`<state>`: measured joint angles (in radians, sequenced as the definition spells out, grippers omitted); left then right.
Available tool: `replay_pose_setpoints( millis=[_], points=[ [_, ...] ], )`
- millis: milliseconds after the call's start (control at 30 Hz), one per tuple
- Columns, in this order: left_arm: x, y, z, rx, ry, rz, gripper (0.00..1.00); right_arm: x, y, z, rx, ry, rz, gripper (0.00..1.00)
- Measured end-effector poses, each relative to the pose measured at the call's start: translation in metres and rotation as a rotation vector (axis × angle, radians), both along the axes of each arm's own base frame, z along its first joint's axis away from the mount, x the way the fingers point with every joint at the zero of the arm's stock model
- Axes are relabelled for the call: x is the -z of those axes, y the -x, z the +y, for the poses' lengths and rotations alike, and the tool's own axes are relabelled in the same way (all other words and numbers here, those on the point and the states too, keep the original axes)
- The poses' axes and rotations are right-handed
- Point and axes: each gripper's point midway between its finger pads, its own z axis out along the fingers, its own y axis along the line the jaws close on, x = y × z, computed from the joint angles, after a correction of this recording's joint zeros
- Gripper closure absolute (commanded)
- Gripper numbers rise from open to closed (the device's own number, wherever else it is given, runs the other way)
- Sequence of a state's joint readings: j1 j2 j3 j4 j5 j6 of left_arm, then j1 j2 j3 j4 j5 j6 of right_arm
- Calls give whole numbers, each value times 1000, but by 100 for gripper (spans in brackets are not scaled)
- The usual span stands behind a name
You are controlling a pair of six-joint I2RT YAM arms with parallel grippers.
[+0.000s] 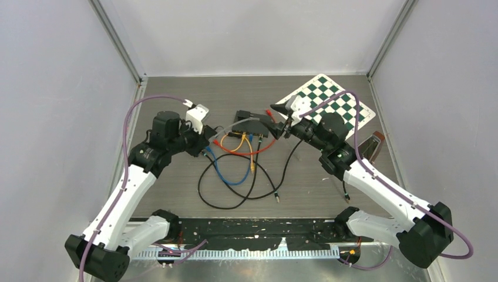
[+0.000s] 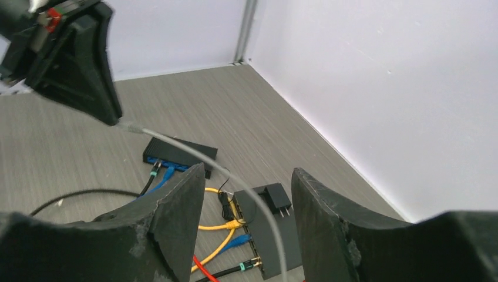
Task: Insert the plug into the switch port
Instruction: Pick up the connector from the center of the board.
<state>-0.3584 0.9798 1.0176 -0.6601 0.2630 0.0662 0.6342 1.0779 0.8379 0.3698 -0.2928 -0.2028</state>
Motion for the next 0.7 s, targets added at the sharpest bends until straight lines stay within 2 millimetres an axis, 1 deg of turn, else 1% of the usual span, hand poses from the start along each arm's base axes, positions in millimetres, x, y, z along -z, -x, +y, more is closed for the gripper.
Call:
replay_pose_setpoints(
  millis=[100, 200, 267, 333, 400, 433, 467, 500, 533, 567, 600, 633, 667, 700],
  points=[
    [0, 1, -9, 92, -18, -63, 100, 1, 16, 3, -110, 59, -48, 32],
    [4, 3, -20, 193, -36, -91, 100, 15, 36, 17, -262, 124, -45, 30],
    [7, 2, -27, 254, -44, -98, 98, 25, 42, 30, -361, 153, -19, 30],
    [13, -1, -31, 279, -50, -84, 94, 39, 41, 41, -419, 173, 21, 30],
    [21, -6, -33, 271, -55, -56, 90, 60, 34, 50, -447, 193, 89, 31],
    [25, -11, -32, 251, -61, -40, 87, 72, 30, 54, -456, 202, 127, 32],
    [28, -17, -29, 215, -65, -21, 75, 86, 27, 57, -463, 213, 165, 34],
    [32, -22, -25, 168, -67, 1, 71, 96, 25, 59, -466, 220, 193, 35],
    [35, -26, -21, 128, -65, 20, 70, 108, 22, 62, -469, 231, 226, 36],
    [38, -32, -11, 55, -47, 54, 69, 119, 20, 64, -471, 242, 254, 36],
    [39, -36, -2, -11, -26, 79, 66, 129, 18, 66, -474, 252, 278, 37],
    [39, -43, 11, -93, -2, 101, 59, 136, 17, 68, -478, 262, 296, 37],
    [39, -49, 28, -196, 40, 129, 50, 145, 16, 72, -487, 276, 309, 37],
    [38, -55, 47, -309, 92, 151, 44, 151, 16, 76, -500, 289, 319, 37]
  ],
)
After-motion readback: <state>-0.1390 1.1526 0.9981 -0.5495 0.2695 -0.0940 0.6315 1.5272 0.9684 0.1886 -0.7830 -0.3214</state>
